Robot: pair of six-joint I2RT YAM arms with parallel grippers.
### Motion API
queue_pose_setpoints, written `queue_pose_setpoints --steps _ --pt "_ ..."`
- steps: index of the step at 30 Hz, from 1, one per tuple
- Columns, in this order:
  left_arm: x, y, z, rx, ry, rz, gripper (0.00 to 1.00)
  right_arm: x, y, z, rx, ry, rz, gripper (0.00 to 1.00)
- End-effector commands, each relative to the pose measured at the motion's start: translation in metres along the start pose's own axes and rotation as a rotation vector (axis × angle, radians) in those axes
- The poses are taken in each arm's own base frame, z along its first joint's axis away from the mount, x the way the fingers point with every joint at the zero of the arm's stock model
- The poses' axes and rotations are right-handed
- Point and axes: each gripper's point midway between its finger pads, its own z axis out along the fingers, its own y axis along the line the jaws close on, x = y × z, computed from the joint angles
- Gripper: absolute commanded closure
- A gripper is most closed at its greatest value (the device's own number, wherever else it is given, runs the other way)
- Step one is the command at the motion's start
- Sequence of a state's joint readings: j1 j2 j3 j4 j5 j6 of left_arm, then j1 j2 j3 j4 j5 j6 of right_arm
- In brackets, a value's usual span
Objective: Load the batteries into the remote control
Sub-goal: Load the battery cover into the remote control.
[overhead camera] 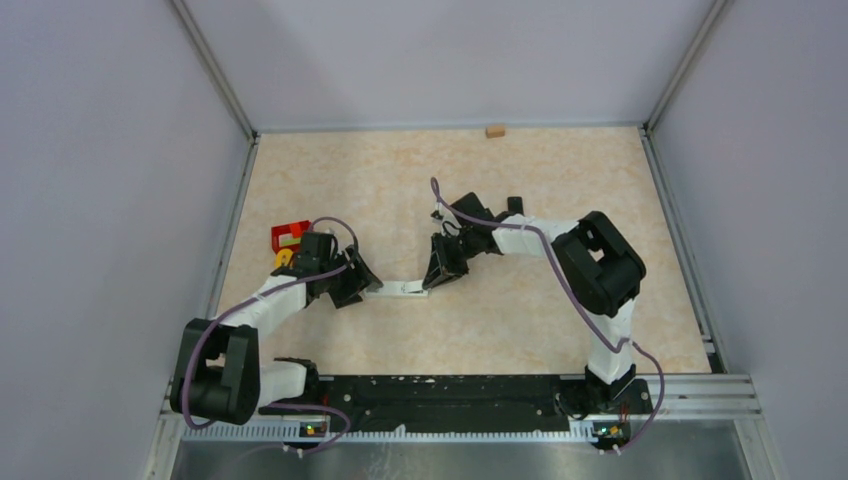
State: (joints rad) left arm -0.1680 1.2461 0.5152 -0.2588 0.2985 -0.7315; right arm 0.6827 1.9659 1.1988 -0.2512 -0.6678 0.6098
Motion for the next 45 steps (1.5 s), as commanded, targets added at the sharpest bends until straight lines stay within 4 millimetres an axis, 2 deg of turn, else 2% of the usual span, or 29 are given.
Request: queue_pose_setpoints --steps 1,13,20,29,45 --pt "0.014 0.044 0.008 -0.169 0.024 -0.002 0.32 -0.006 0.014 -0.014 -0.030 -0.032 -0.011 1.00" --pt "0.014 0.044 0.008 -0.167 0.021 -0.001 0.33 -0.009 0.041 -0.020 -0.204 -0.103 0.130 1.00" --pt "0.014 0.044 0.008 -0.170 0.018 0.000 0.33 -0.010 0.050 -0.023 -0.293 -0.141 0.232 1.00" --pt "0.014 0.045 0.007 -0.171 0.020 0.001 0.33 -0.017 0.052 -0.028 -0.306 -0.161 0.215 1.00" --pt "0.013 0.044 0.008 -0.174 0.021 0.001 0.33 -0.011 0.061 -0.029 -0.347 -0.111 0.158 1.00"
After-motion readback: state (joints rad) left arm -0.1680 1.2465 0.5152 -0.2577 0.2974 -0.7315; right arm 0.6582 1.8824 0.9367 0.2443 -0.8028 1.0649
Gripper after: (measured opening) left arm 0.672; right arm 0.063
